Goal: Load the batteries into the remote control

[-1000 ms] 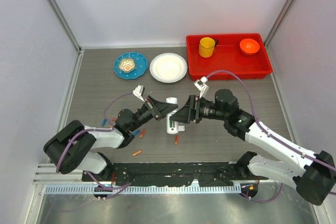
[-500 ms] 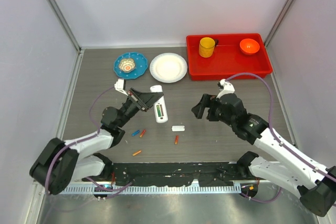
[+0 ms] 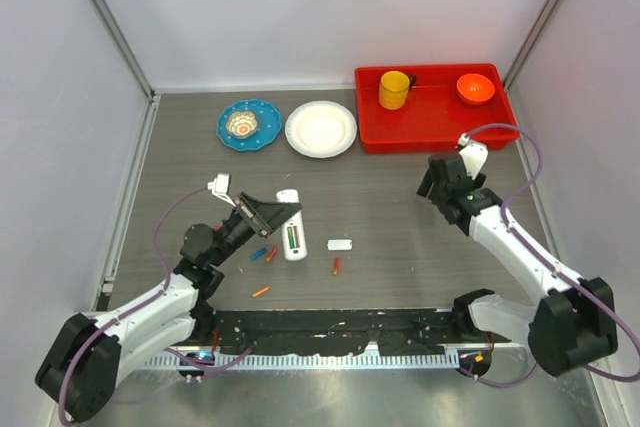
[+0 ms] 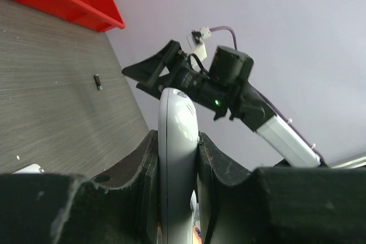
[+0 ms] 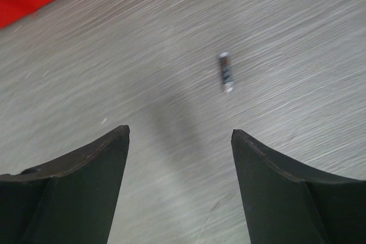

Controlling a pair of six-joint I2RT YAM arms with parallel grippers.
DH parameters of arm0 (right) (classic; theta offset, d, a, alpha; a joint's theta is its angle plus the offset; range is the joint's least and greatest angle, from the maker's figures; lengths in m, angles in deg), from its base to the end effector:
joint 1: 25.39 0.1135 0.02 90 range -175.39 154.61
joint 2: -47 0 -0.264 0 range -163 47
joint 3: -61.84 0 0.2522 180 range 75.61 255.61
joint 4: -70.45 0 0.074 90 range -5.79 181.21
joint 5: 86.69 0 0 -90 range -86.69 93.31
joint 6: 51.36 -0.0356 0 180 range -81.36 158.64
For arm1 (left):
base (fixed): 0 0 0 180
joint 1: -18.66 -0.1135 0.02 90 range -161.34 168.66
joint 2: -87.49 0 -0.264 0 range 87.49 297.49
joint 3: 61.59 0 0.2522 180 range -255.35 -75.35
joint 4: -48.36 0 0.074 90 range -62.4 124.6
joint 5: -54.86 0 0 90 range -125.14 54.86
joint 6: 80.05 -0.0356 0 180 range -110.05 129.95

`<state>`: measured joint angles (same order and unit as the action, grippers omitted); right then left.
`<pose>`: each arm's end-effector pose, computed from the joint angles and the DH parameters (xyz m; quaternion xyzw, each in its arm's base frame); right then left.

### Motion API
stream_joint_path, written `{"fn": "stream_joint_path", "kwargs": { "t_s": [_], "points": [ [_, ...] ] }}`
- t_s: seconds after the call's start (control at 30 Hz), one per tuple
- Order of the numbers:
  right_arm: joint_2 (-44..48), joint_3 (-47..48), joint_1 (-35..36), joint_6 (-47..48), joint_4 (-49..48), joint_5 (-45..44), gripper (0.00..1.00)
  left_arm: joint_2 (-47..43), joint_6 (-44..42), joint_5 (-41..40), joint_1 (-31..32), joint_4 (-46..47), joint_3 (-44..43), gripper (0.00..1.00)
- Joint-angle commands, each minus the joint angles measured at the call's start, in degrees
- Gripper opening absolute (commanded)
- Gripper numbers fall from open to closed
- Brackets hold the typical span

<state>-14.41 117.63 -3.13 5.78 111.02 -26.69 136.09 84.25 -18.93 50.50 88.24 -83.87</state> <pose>0.2078 0.0658 0.2450 0.1789 0.8834 -0.0462 0.4306 0.1448 -0.1016 0.2251 -0.1185 0.6110 -0.6742 0.3976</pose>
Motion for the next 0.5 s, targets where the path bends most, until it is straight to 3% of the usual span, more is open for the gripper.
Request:
{"fn": "stream_joint_path", "kwargs": {
  "t_s": [0.0,0.17,0.47],
  "points": [
    [-5.38,4.38,-8.8,1.31,-3.33,1.95,0.7,-2.28,-1.79,2.16,-0.28,1.09,0.51,0.0],
    [-8.19,5.08,-13.28,-0.01,-6.59,3.01,0.65,-4.03,-1.35,3.3,-0.37,1.99,1.66,0.0],
    [-16.2,8.61,-19.8,2.01,-7.29,9.94,0.69,-6.68,-2.5,4.71,-0.46,1.89,1.92,0.0]
  ]
}}
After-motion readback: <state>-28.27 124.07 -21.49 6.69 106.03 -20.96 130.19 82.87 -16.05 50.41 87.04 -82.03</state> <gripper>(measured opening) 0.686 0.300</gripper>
